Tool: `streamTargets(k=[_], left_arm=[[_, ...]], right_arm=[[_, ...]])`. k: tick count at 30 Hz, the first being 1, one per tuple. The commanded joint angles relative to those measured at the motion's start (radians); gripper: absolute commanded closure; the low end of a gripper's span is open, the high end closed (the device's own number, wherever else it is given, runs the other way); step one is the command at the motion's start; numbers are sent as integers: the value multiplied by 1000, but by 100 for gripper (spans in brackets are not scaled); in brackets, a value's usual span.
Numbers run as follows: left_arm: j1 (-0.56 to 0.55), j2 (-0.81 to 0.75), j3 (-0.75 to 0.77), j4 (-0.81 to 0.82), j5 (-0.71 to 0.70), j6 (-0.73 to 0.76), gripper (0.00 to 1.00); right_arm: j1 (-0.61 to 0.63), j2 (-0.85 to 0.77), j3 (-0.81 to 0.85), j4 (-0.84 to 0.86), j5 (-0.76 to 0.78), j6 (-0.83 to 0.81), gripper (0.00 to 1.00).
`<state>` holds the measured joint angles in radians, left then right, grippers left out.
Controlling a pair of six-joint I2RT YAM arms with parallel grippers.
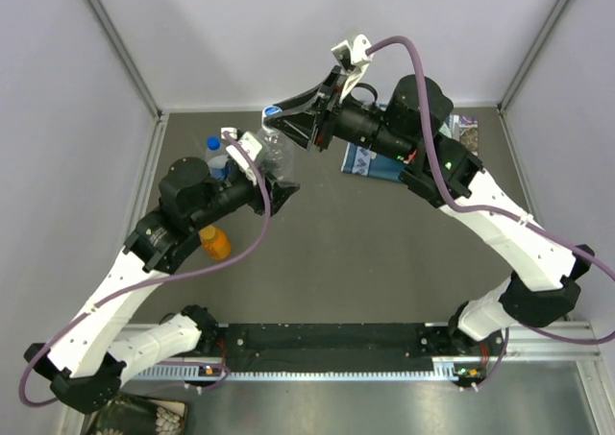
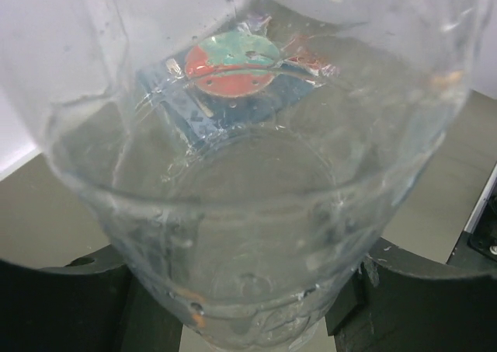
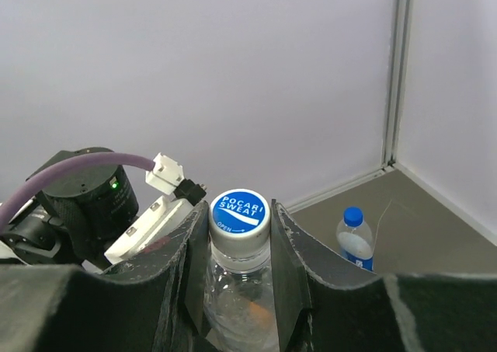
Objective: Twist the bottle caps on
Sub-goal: Screw the bottle cap onto the plastic bottle.
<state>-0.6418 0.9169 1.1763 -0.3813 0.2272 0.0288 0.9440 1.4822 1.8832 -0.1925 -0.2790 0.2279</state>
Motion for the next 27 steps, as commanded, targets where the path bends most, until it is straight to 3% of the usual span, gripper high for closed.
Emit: streamTargets(k=[1, 6, 10, 16, 20, 21, 25, 27], left_arm=[[13, -35, 57, 234, -25, -13, 100], [25, -53, 37, 234, -31, -18, 100], [31, -61, 34, 234, -32, -21, 100], [39, -62, 39, 229, -29, -21, 100], [41, -67, 39, 222, 7, -12, 100], [41, -67, 36, 219, 50, -12, 100], [41, -76, 13, 196, 225, -10, 100], [41, -79, -1, 190, 341, -9, 100]], right_arm=[[50, 27, 60, -222, 12, 28, 72], [50, 46, 191, -281, 72, 48, 64], [61, 75, 234, -305, 25, 16, 56], [82, 101, 232, -335, 12, -30, 29], [78, 73, 238, -338, 26, -85, 32], [43, 61, 252, -344, -3, -93, 32], [-127, 41, 293, -351, -476, -42, 31], [-180, 35, 297, -345, -607, -50, 30]])
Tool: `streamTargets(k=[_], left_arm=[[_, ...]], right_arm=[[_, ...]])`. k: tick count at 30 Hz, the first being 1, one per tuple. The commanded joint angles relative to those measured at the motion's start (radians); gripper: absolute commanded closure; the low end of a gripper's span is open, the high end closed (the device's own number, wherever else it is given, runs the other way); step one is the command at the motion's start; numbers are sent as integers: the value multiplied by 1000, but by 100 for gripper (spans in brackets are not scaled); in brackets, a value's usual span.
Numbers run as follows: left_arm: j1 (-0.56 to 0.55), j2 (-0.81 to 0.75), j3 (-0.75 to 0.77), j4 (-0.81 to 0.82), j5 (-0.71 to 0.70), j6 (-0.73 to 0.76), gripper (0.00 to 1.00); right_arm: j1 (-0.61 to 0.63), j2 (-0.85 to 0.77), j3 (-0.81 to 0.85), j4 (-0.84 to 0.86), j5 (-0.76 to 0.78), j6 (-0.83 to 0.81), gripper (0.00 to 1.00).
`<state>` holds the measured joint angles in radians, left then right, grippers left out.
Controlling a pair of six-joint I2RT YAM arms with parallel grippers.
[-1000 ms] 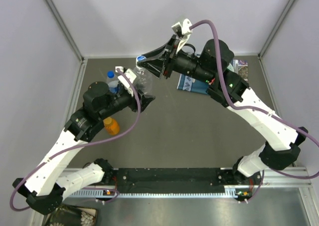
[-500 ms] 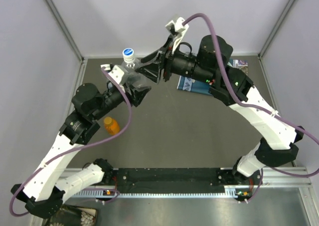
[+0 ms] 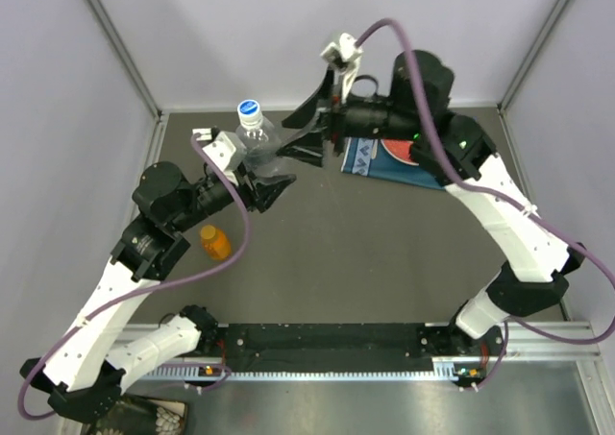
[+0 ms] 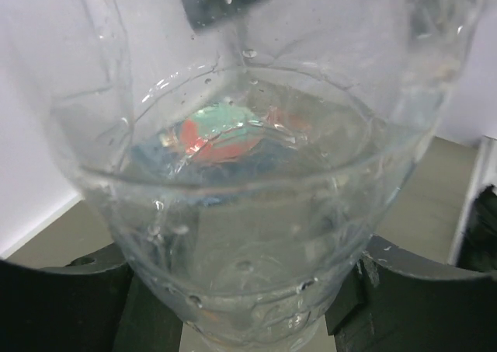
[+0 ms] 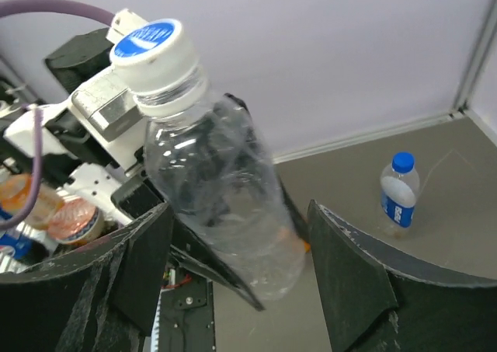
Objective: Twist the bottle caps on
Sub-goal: Screw the bottle cap onto the plastic bottle.
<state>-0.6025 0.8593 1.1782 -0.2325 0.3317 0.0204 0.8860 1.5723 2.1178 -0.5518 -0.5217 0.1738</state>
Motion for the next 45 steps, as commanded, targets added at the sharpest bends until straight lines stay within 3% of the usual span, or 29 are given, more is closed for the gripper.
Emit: streamTargets(k=[1, 4, 10, 14, 15, 25, 31, 36, 45], left_arm=[[1, -20, -6, 38, 365, 0, 100], [1, -3, -15, 30, 608, -16, 100], [-2, 18, -40, 16, 766, -68, 100], [-8, 27, -63, 10, 808, -54, 100], [-10, 32, -68, 10, 808, -51, 100], [-22, 56, -65, 12, 803, -33, 100], [-23, 61, -65, 16, 784, -30, 100], [-22, 55, -66, 24, 773, -33, 100], [-22, 50, -65, 38, 753, -43, 100]], right_arm=[[-158, -55, 62, 45, -486, 6, 30], [-173, -37, 67, 126, -673, 19, 30], [-171, -5, 1, 456, -865, 260, 29], [-171, 34, -90, 1020, -917, 684, 30], [-171, 49, -81, 1061, -920, 725, 30], [-136, 146, -25, 1080, -922, 774, 30], [-114, 146, -44, 1099, -926, 786, 38], [-114, 135, -79, 1245, -936, 889, 39], [-111, 149, -70, 1251, -928, 918, 54]])
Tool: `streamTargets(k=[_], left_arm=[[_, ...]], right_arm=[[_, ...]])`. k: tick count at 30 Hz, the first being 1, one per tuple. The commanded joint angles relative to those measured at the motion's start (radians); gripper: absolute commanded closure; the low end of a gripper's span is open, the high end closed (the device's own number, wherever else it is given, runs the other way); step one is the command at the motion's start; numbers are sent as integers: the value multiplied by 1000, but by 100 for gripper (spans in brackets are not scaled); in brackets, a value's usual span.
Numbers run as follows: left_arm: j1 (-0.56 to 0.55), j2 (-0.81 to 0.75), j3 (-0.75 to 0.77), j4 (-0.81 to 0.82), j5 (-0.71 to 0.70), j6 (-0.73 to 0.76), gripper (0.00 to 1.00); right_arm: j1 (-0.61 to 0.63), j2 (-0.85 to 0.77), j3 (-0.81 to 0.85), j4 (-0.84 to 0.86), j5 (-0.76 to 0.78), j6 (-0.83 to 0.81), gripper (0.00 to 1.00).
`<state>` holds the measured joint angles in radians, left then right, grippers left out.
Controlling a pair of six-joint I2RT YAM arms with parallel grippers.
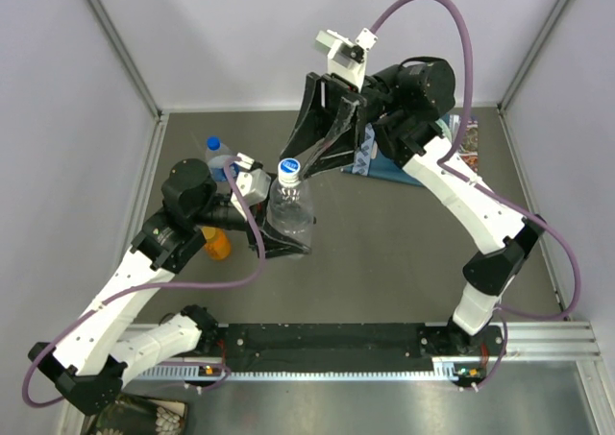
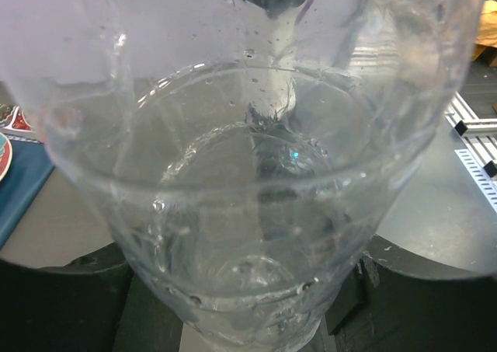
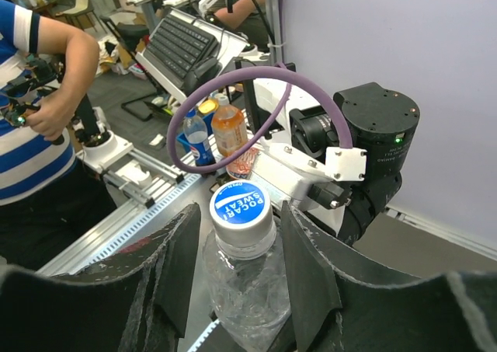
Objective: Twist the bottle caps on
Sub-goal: Screw the bottle cap onto the plastic bottle.
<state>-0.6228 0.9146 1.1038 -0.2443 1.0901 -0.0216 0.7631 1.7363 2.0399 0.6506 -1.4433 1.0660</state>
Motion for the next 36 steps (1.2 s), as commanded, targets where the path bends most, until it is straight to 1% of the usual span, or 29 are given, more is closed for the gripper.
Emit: streamTargets(k=[1, 2, 7, 9, 13, 15, 18, 21, 23, 24, 25, 26, 27, 28, 29, 30, 31, 32, 34, 36], left_arm=[[-2, -6, 10, 53, -7, -1, 100], [-2, -6, 10, 54, -7, -4, 100], [-2, -6, 13, 57, -16, -9, 100], [-2, -6, 14, 59, -22, -8, 100], [-2, -8, 14, 62, -73, -3, 100], [-2, -6, 18, 60, -99, 2, 100], [0, -8, 21, 60, -183, 14, 100], [1, -14, 27, 69, -281, 14, 100], [3, -16, 27, 73, -369, 14, 100], [3, -16, 30, 73, -398, 40, 100], [5, -17, 31, 74, -424, 43, 100], [6, -19, 33, 77, -449, 45, 100], [6, -20, 36, 79, -505, 49, 100], [8, -19, 37, 79, -521, 54, 100], [8, -20, 37, 79, -545, 58, 100], [8, -20, 41, 79, -588, 57, 100], [8, -19, 42, 79, -610, 60, 100], [8, -19, 45, 79, -630, 63, 100], [9, -22, 47, 77, -685, 68, 100], [9, -28, 44, 79, -717, 72, 100]], right_arm=[[12, -12, 11, 44, -6, 31, 55], [13, -8, 17, 46, -6, 34, 57], [19, 2, 16, 55, -12, 45, 60], [21, 2, 14, 55, -14, 45, 65], [24, 0, 3, 47, -19, 48, 66], [25, -1, -4, 49, -17, 46, 70], [24, -7, -24, 44, -19, 43, 74], [24, -23, -53, -3, -19, 8, 78], [21, -47, -89, -51, -12, -64, 79], [19, -56, -95, -171, -5, -107, 80], [16, -66, -93, -257, 4, -232, 82], [13, -76, -87, -370, 38, -312, 86], [12, -92, -74, -488, 64, -404, 87], [10, -95, -37, -719, 95, -564, 88], [10, -98, -27, -776, 142, -602, 91], [7, -96, -21, -805, 161, -618, 93], [7, -99, -17, -869, 185, -650, 95], [5, -100, -12, -909, 255, -681, 99], [7, -109, -18, -986, 317, -731, 100], [7, -121, -40, -1002, 385, -741, 100]])
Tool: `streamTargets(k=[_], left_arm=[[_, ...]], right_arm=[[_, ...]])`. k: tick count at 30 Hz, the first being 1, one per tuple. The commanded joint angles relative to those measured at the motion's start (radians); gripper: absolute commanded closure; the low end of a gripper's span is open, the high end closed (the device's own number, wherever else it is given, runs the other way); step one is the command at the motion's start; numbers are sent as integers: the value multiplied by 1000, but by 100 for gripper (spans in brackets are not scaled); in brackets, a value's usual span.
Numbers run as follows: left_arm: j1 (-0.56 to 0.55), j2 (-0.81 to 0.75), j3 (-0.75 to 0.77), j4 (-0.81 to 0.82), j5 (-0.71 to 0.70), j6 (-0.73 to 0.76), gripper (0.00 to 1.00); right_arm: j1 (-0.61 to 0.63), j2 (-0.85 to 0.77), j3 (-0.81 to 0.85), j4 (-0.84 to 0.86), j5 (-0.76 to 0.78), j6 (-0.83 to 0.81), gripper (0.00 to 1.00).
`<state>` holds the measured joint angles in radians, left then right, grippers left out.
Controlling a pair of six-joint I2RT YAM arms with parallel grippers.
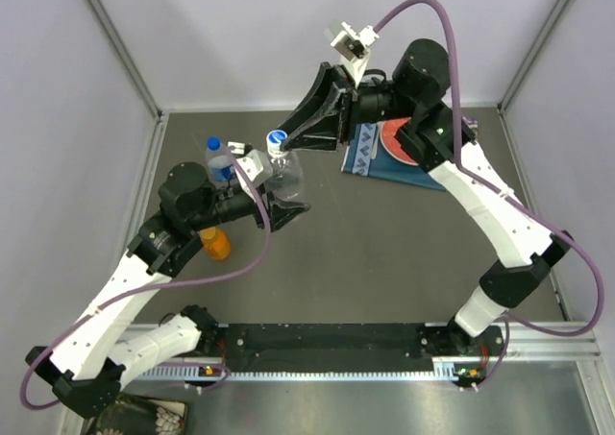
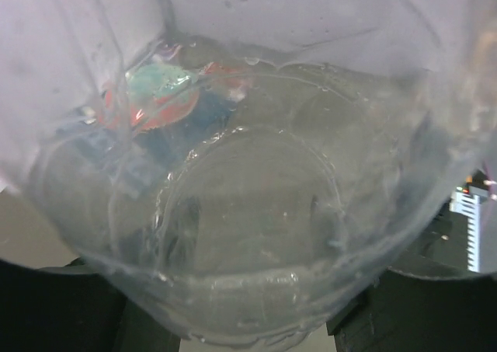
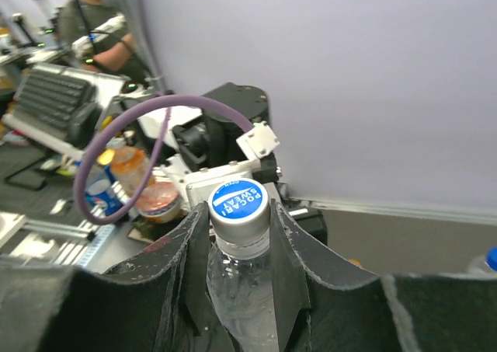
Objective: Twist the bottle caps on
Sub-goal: Screw the bottle cap onto the plastic bottle.
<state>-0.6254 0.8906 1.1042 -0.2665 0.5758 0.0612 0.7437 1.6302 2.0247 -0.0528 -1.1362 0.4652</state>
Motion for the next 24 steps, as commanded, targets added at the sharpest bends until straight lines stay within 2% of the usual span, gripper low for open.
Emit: streamTargets(k=[1, 4, 9, 15, 16, 19, 24], left_arm=[[12, -7, 42, 104, -223, -6, 100], [12, -10, 40, 104, -251, 5, 100], [12, -10, 36, 104, -327, 12, 100], [12, -18, 13, 102, -387, 14, 100], [12, -19, 11, 99, -399, 15, 100], [12, -24, 6, 98, -447, 19, 100], [12, -28, -3, 98, -473, 19, 100]], right_arm=[[32, -32, -49, -305, 126, -154, 100], [57, -58, -90, -318, 165, -187, 100], [111, -43, -43, -448, 381, -230, 100], [226, 3, 29, -536, 740, -231, 100], [233, 8, 45, -559, 860, -212, 100], [275, 23, 63, -585, 1059, -180, 100], [341, 62, 117, -611, 1268, -149, 100]])
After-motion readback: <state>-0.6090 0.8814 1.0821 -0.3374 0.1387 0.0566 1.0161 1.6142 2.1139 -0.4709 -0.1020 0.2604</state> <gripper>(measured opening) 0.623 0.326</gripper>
